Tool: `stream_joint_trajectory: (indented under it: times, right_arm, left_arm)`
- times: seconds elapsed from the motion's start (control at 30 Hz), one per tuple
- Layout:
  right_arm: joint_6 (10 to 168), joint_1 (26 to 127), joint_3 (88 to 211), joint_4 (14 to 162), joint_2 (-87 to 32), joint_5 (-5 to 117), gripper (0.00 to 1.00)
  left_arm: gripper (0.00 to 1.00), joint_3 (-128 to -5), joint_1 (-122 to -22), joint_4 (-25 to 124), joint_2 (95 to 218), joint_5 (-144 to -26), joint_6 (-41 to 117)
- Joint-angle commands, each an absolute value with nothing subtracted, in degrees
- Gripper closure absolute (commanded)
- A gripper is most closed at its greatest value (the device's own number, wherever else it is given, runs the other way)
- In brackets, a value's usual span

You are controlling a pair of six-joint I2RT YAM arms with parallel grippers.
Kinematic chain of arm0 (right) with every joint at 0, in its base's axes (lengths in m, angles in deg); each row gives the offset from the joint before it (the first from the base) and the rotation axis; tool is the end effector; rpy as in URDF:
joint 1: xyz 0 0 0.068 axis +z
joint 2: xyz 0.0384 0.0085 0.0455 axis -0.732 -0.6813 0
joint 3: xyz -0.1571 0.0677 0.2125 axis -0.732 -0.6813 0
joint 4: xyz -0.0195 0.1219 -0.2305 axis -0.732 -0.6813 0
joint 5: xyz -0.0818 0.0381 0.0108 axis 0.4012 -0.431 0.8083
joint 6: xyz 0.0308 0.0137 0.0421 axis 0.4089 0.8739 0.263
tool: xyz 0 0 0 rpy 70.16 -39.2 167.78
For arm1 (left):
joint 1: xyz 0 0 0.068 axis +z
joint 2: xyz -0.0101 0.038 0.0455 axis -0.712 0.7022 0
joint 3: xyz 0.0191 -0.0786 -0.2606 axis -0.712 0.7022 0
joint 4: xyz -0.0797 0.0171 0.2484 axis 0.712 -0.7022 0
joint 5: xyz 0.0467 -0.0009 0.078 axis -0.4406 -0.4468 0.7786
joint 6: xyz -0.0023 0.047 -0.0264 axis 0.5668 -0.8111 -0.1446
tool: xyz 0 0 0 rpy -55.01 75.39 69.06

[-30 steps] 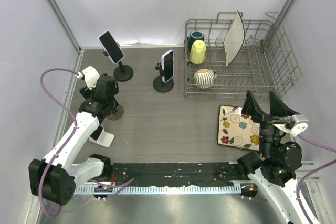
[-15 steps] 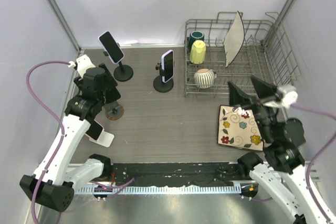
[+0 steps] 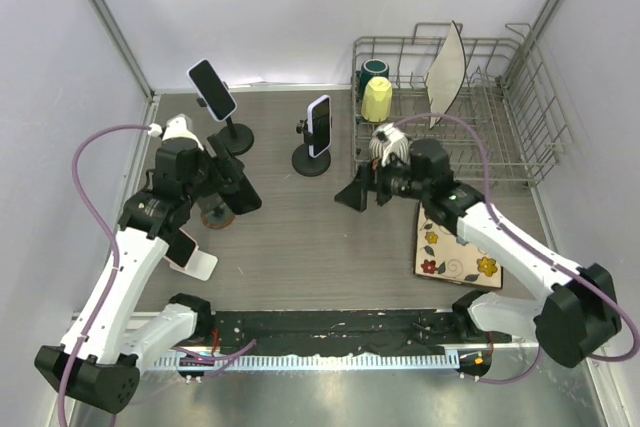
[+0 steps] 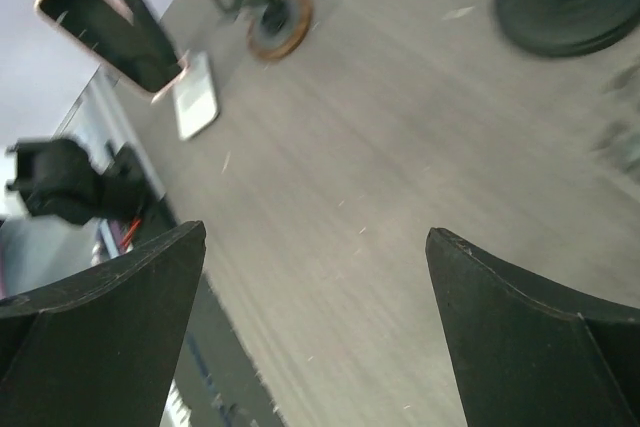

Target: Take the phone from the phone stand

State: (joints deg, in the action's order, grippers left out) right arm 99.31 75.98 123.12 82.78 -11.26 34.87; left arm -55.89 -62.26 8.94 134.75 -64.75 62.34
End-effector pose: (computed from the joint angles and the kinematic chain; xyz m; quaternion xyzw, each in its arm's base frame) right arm 0.2176 0.1396 0.3047 -0.2205 0.7822 0.4013 0.4224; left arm 0.1871 -0.0491 0.3620 -0.1965 0.8449 -0.1380 0.4781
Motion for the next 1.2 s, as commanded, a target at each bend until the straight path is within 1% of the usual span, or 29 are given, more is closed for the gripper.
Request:
stream_joint_trajectory:
  times: [0.0,0.17,0.4,0.5,0.53,0.6,0.7,0.73,0.8,0.83,0.9,1.0,1.07,1.1,1.17]
  right_arm:
    - [105.8,81.23,120.89,93.24,-13.52,27.15,0.02]
    - [109.32,87.99,116.77,102.29,-15.55,30.33,0.02]
    - [113.71,92.31,111.14,115.12,-16.43,34.99,0.02]
    - [115.12,92.75,109.2,119.34,-17.22,37.1,0.06]
    - [115.21,92.84,108.85,120.13,-17.4,37.45,0.09]
    - [115.3,93.19,108.76,120.49,-18.36,38.15,0.11]
    - [115.91,93.72,108.58,122.33,-19.59,39.03,0.18]
    - [116.09,93.89,108.67,122.6,-19.86,39.38,0.23]
    - [116.18,94.25,108.76,123.3,-20.73,40.17,0.29]
    - [116.26,94.6,108.67,123.31,-20.91,40.52,0.36]
    - [116.26,94.77,108.58,123.48,-21.53,41.66,0.42]
    - [116.35,94.95,108.23,123.22,-22.4,42.9,0.57]
    - [116.53,94.95,108.32,122.87,-22.67,42.64,0.64]
    - [116.62,94.95,107.89,122.78,-22.58,42.72,0.73]
    - [116.97,95.04,107.53,122.43,-22.06,43.07,0.83]
  left_arm:
    - [1.0,-53.55,-62.8,15.82,134.86,-78.06,68.49]
    - [1.0,-51.79,-67.01,19.15,138.03,-80.8,71.57]
    - [1.0,-50.56,-75.0,22.76,142.33,-80.63,74.48]
    - [1.0,-50.65,-77.12,23.2,143.13,-80.81,75.0]
    - [1.0,-50.56,-77.47,23.55,143.3,-80.8,75.44]
    - [1.0,-50.3,-78.52,24.26,143.22,-80.72,75.97]
    - [1.0,-49.94,-80.02,25.75,143.74,-80.28,76.67]
    - [1.0,-50.03,-80.46,25.93,144.27,-80.19,76.68]
    - [1.0,-49.68,-80.99,26.28,144.97,-80.01,76.85]
    - [1.0,-49.51,-80.99,26.8,145.24,-80.01,77.11]
    - [1.0,-48.63,-81.08,27.77,145.59,-80.27,78.17]
    - [1.0,-48.1,-81.34,29.35,145.24,-80.63,78.87]
    - [1.0,-47.92,-81.34,29.44,144.98,-80.54,78.87]
    - [1.0,-47.57,-81.34,29.62,144.98,-80.72,78.79]
    - [0.98,-47.22,-81.34,29.62,144.71,-80.8,78.78]
